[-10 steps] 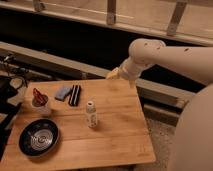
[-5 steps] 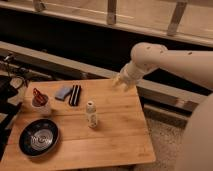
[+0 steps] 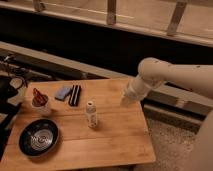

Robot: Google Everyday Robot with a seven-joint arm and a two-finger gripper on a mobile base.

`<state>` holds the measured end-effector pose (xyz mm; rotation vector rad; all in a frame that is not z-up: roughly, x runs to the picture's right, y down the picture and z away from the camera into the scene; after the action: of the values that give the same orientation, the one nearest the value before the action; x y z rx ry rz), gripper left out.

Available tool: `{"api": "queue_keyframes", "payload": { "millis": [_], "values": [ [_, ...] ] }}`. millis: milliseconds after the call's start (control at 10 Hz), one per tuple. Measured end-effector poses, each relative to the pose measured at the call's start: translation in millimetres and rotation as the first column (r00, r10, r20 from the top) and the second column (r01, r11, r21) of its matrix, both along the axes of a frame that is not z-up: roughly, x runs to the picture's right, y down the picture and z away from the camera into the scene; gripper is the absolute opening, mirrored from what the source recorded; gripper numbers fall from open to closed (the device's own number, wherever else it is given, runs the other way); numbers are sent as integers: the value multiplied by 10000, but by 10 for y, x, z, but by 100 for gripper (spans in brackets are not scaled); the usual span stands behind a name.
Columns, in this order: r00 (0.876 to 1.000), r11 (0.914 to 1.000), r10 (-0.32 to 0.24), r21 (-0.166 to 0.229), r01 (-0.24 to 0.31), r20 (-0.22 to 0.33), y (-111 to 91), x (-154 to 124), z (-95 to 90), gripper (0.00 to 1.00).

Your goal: Knock the bottle over

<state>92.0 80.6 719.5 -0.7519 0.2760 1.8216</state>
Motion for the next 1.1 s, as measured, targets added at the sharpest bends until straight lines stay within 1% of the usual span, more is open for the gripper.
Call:
{"api": "queue_keyframes", "payload": {
  "millis": [100, 200, 300, 500, 800, 1000, 1100],
  "values": [
    [9999, 9998, -129, 115, 130, -35, 19, -26, 58, 0],
    [9997, 9996, -230, 164, 230, -27, -2, -109, 83, 0],
    [9992, 9990, -404, 212, 403, 28, -90, -322, 77, 0],
    [9971, 9971, -753, 133, 752, 101, -167, -609, 23, 0],
    [9930, 9931, -1174, 77, 1174, 116, -156, -885, 92, 0],
    [9880, 9883, -1522, 156, 1518, 276, -210, -1216, 102, 0],
    [9844, 9849, -1730, 103, 1728, 312, -175, -1282, 90, 0]
  ]
}}
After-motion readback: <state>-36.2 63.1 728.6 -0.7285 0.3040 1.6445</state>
